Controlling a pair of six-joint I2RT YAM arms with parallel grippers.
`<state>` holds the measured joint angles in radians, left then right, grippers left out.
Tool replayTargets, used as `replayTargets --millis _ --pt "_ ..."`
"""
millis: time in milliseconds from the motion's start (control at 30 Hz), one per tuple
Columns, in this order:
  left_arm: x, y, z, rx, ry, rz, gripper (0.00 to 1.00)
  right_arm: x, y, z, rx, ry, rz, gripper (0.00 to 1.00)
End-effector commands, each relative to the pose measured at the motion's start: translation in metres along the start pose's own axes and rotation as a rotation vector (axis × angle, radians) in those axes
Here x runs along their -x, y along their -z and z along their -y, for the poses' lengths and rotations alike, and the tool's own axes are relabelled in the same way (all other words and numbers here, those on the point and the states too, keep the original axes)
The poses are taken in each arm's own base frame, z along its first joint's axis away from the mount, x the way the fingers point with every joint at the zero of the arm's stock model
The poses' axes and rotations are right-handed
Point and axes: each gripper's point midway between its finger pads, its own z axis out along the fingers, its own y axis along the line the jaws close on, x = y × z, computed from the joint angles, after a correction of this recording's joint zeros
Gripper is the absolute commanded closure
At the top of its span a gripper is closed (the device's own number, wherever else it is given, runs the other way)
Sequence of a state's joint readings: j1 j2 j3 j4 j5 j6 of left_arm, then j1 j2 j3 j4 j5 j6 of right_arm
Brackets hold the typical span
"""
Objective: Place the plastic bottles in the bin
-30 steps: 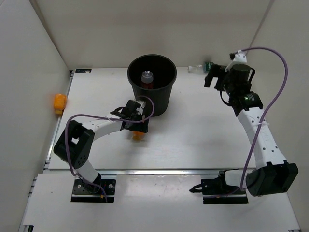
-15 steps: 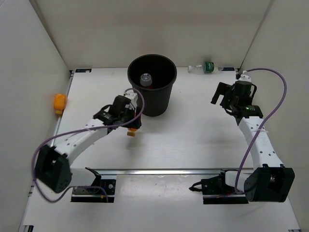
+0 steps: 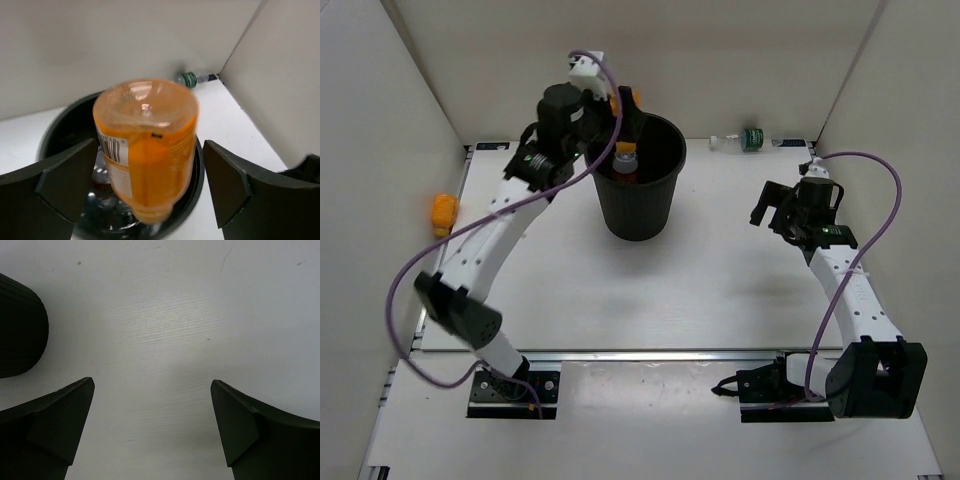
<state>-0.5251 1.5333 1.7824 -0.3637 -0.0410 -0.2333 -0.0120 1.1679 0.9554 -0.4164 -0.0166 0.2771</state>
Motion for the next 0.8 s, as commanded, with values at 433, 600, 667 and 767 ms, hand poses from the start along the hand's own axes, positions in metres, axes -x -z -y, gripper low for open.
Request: replayTargets --millis 433,600,667,767 --pt "-0.057 0.060 -0.258 0.765 0.137 -0.132 0.01 0.023 -0.002 0.015 0.023 0.009 0.079 0.01" --pt "-0.116 0.109 -0.355 1.085 0.141 -0.316 0.01 0.022 -0.011 0.019 0.033 0.009 0.061 0.01" --pt "-0.140 0.123 -0.384 1.186 0.080 -0.391 0.02 0.023 -0.014 0.019 0.034 0.000 0.056 0.00" --pt "-0.167 0.131 -0.421 1.256 0.018 -0.453 0.01 0.022 -0.021 0.021 0.031 -0.011 0.044 0.01"
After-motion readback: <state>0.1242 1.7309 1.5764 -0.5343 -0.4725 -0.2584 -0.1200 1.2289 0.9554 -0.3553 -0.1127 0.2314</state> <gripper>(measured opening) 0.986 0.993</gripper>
